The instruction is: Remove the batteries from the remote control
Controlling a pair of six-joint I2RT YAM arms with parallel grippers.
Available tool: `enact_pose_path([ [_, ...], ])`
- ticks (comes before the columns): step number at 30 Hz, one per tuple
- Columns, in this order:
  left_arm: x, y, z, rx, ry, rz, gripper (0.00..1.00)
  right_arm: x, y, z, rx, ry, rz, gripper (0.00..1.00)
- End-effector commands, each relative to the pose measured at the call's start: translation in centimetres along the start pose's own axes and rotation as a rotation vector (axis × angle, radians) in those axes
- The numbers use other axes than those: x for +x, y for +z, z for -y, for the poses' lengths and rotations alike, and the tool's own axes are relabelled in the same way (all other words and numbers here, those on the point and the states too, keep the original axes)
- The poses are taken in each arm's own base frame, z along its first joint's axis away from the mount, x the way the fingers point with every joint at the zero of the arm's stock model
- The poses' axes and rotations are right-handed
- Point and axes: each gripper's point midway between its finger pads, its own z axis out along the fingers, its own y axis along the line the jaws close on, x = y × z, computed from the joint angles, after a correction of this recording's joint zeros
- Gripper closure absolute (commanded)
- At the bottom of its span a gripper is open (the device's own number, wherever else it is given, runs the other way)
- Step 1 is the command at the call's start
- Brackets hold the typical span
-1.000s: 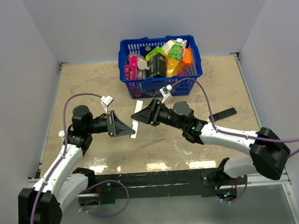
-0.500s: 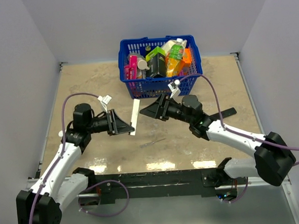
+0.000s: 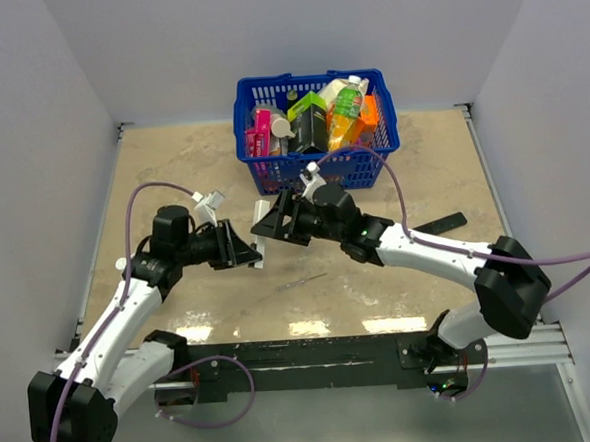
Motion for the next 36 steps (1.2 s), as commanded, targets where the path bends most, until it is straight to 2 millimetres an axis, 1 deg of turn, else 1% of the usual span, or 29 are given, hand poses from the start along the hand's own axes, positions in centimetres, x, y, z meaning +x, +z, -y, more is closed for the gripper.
enact_pose_path([
  [1, -1.0, -0.6, -0.2, -0.038, 0.092, 0.064, 1.00, -0.5, 1.6, -0.8, 0.071, -0.012, 0.035, 0.25],
  [2, -0.9, -0.6, -0.4, -0.046, 0.094, 0.064, 1.00, -0.4, 1.9, -0.7, 0.077, -0.005, 0.036, 0.27],
  [4, -0.6, -0.6, -1.0, -0.069, 0.096, 0.059, 1.00, -0.1, 2.4, -1.2, 0.070, -0.007, 0.033, 0.33],
  [5, -0.5, -0.6, -1.1, -0.073, 0.099, 0.056, 1.00, 0.0, 3.0, -0.4, 0.100, -0.012, 0.036, 0.35],
  [6, -0.1, -0.6, -1.4, -0.080, 0.094, 0.044, 1.00, 0.2, 3.2, -0.7, 0.109, -0.017, 0.032, 0.37],
  [7, 0.0, -0.5, -1.4, -0.074, 0.097, 0.036, 1.00, 0.2, 3.5, -0.6, 0.118, -0.019, 0.032, 0.43],
  [8, 0.4, -0.5, -1.3, -0.062, 0.096, 0.023, 1.00, 0.5, 4.0, 0.0, 0.136, -0.015, 0.028, 0.46],
  [10, 0.8, -0.4, -1.6, -0.065, 0.079, 0.007, 1.00, 0.3, 4.6, 0.5, 0.165, -0.011, 0.039, 0.56],
  [11, 0.8, -0.4, -1.7, -0.073, 0.074, 0.005, 1.00, 0.2, 5.1, 0.8, 0.177, -0.014, 0.041, 0.58],
  [12, 0.9, -0.4, -1.8, -0.078, 0.072, 0.000, 1.00, -0.3, 5.3, 0.5, 0.177, -0.020, 0.059, 0.60],
  [14, 0.9, -0.4, -2.3, -0.108, 0.061, 0.005, 1.00, -0.9, 5.7, 0.1, 0.175, -0.041, 0.075, 0.61],
  [15, 1.1, -0.3, -3.0, -0.134, 0.042, 0.000, 1.00, -1.2, 6.0, 0.0, 0.183, -0.050, 0.084, 0.61],
  [16, 1.3, -0.2, -3.3, -0.145, 0.023, -0.008, 1.00, -1.5, 6.1, 0.1, 0.194, -0.064, 0.091, 0.60],
  [17, 1.7, 0.0, -3.8, -0.158, 0.005, -0.030, 1.00, -1.9, 6.3, 0.2, 0.205, -0.072, 0.105, 0.57],
  [18, 2.1, 0.1, -4.1, -0.168, -0.009, -0.046, 1.00, -2.4, 6.5, 0.4, 0.233, -0.078, 0.116, 0.56],
  [21, 2.3, 0.1, -4.7, -0.199, -0.032, -0.051, 1.00, -3.0, 6.8, 0.6, 0.244, -0.081, 0.123, 0.59],
  [22, 2.2, 0.1, -4.8, -0.205, -0.033, -0.046, 1.00, -3.2, 6.9, 0.7, 0.246, -0.079, 0.123, 0.60],
  [23, 2.2, 0.0, -4.9, -0.211, -0.035, -0.044, 1.00, -3.6, 6.9, 0.8, 0.250, -0.076, 0.130, 0.64],
  [25, 2.2, 0.0, -5.3, -0.240, -0.048, -0.042, 1.00, -4.1, 6.9, 1.3, 0.267, -0.076, 0.133, 0.66],
  [27, 2.3, 0.0, -5.4, -0.248, -0.053, -0.045, 1.00, -4.9, 6.7, 1.7, 0.278, -0.082, 0.148, 0.65],
  [28, 2.4, 0.0, -5.4, -0.248, -0.053, -0.048, 1.00, -5.3, 6.6, 1.5, 0.277, -0.087, 0.156, 0.63],
  [29, 2.3, -0.1, -5.4, -0.249, -0.054, -0.047, 1.00, -5.9, 6.5, 1.7, 0.286, -0.087, 0.163, 0.61],
  [30, 2.5, 0.0, -5.5, -0.252, -0.057, -0.050, 1.00, -6.0, 6.4, 1.9, 0.290, -0.093, 0.162, 0.59],
  [32, 2.6, -0.1, -5.4, -0.251, -0.059, -0.055, 1.00, -6.9, 6.2, 2.1, 0.289, -0.088, 0.176, 0.59],
  [34, 2.7, -0.2, -5.3, -0.249, -0.060, -0.060, 1.00, -7.4, 5.9, 1.8, 0.273, -0.088, 0.187, 0.58],
  [36, 2.9, -0.4, -5.4, -0.256, -0.063, -0.064, 1.00, -7.4, 5.7, 2.0, 0.266, -0.077, 0.192, 0.58],
])
